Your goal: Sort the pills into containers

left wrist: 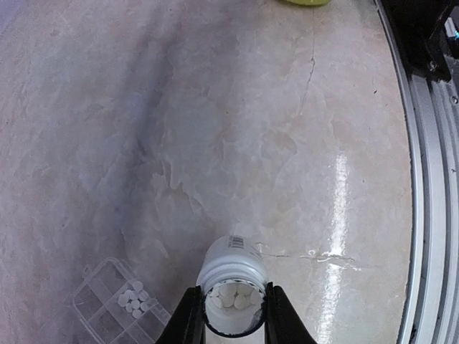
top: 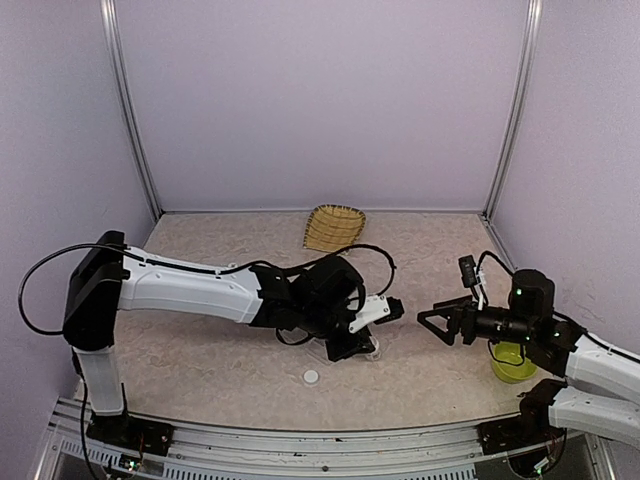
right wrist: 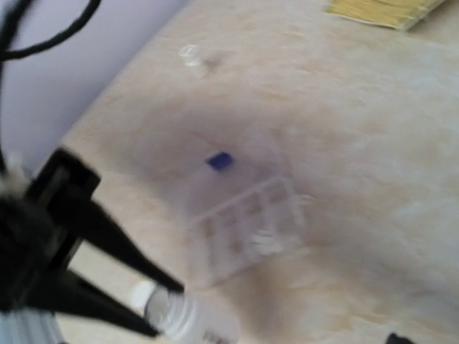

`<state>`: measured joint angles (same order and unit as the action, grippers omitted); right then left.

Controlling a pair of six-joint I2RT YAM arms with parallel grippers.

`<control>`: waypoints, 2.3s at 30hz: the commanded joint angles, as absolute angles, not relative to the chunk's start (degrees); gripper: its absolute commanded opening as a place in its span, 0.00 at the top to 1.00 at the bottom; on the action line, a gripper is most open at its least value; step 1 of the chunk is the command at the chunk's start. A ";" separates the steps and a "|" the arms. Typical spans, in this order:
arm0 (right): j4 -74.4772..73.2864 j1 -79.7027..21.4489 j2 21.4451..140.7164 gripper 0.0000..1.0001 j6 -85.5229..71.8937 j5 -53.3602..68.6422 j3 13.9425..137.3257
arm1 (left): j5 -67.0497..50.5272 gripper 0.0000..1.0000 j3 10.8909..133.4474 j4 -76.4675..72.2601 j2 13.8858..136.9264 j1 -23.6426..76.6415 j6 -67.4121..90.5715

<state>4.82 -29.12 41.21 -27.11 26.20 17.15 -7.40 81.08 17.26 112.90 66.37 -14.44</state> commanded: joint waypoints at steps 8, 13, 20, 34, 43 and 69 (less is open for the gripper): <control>38.07 -28.65 46.64 0.03 -42.12 47.40 10.32 | -15.18 0.90 69.98 -4.44 96.81 66.96 -14.06; 51.87 -28.83 51.74 0.04 -49.50 51.11 9.37 | -17.88 0.90 66.13 -11.89 92.96 67.81 -12.91; 68.38 -31.76 57.89 0.06 -58.29 53.39 9.73 | -18.36 0.89 62.34 -20.57 90.61 68.85 -12.71; 75.30 -39.74 64.66 0.21 -57.79 52.61 12.71 | -18.74 0.88 62.45 -21.80 91.14 69.56 -12.78; 81.65 -40.52 67.42 0.42 -60.87 52.41 13.35 | -18.42 0.88 61.94 -21.73 90.80 69.56 -13.03; 82.94 -41.22 68.29 0.71 -60.64 49.97 12.26 | -14.14 0.19 59.70 -21.85 88.17 69.12 -12.34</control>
<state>83.18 -40.58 69.49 -62.24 51.22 11.84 -16.47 60.86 -21.17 91.05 69.41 -13.02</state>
